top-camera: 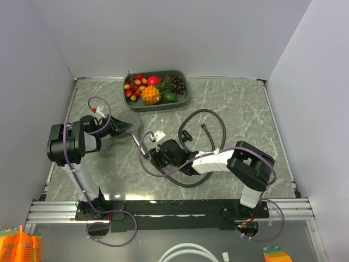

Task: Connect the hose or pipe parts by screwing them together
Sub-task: Install the bathroom fixture on the pipeline.

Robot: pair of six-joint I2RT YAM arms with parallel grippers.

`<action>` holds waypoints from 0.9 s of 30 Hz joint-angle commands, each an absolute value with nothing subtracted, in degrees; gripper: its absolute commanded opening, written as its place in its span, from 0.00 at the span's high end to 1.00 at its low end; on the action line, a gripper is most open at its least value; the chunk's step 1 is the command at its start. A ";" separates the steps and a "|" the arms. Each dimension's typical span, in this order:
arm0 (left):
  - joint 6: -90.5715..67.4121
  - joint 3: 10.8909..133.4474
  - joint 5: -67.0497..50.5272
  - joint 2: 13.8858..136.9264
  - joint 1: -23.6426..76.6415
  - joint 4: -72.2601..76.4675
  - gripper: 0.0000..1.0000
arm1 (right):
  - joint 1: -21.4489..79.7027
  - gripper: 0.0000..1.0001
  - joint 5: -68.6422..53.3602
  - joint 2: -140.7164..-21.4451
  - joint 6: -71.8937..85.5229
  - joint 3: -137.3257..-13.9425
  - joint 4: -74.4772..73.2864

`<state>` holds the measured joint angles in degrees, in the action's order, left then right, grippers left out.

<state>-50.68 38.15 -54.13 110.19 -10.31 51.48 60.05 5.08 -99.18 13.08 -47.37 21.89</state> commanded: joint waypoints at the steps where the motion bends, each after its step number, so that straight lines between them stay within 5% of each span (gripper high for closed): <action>1: -50.80 38.32 -55.11 108.37 -10.11 54.58 0.99 | 60.73 0.52 2.99 -101.77 10.81 -50.62 20.74; 17: -50.98 38.58 -55.63 108.72 -10.02 54.58 0.99 | 62.14 0.59 6.15 -105.03 9.85 -51.86 19.78; 27: -50.80 38.58 -55.11 108.46 -10.02 54.06 0.99 | 63.72 0.80 9.58 -104.85 10.90 -52.20 24.07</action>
